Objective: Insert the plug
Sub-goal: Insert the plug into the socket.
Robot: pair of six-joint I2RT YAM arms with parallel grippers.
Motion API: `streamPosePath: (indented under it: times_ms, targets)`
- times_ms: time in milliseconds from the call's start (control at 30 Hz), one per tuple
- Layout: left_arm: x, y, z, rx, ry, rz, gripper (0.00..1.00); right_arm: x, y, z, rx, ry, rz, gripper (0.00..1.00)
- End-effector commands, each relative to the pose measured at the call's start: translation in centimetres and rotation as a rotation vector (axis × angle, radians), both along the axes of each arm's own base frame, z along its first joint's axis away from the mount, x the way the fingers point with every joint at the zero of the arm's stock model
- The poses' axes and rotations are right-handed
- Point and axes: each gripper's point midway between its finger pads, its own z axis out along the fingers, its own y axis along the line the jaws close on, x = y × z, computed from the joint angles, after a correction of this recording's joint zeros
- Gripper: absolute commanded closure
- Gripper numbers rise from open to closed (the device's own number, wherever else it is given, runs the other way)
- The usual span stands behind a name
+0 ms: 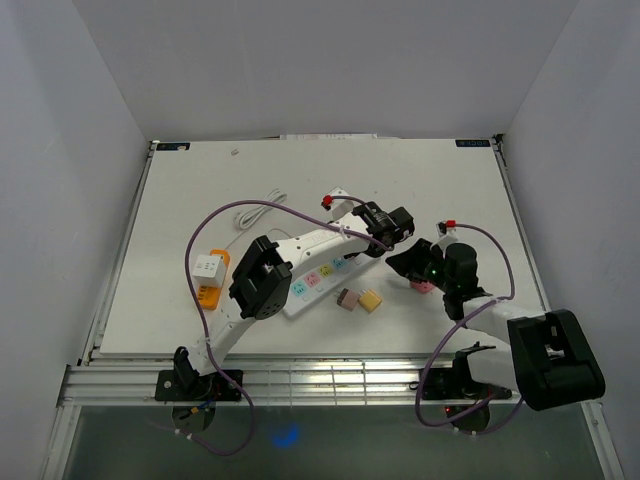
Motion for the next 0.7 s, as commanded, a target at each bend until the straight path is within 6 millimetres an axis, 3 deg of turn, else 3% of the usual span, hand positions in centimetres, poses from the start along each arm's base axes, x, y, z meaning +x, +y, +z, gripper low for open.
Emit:
streamPosePath:
  times_ms: [0, 300, 667]
  targets:
    - [-3.2, 0.4, -4.3, 0.062, 0.159, -0.008, 1.00, -0.7, 1.4, 0.1, 0.047, -0.001, 0.086, 0.63]
    - [-3.0, 0.4, -4.0, 0.077, 0.159, -0.037, 1.00, -1.3, 4.0, -2.1, 0.037, 0.070, 0.168, 0.71]
    - [-2.9, -0.3, -4.1, 0.100, 0.186, -0.123, 1.00, 0.0, 6.5, -3.4, 0.016, 0.111, 0.205, 0.73]
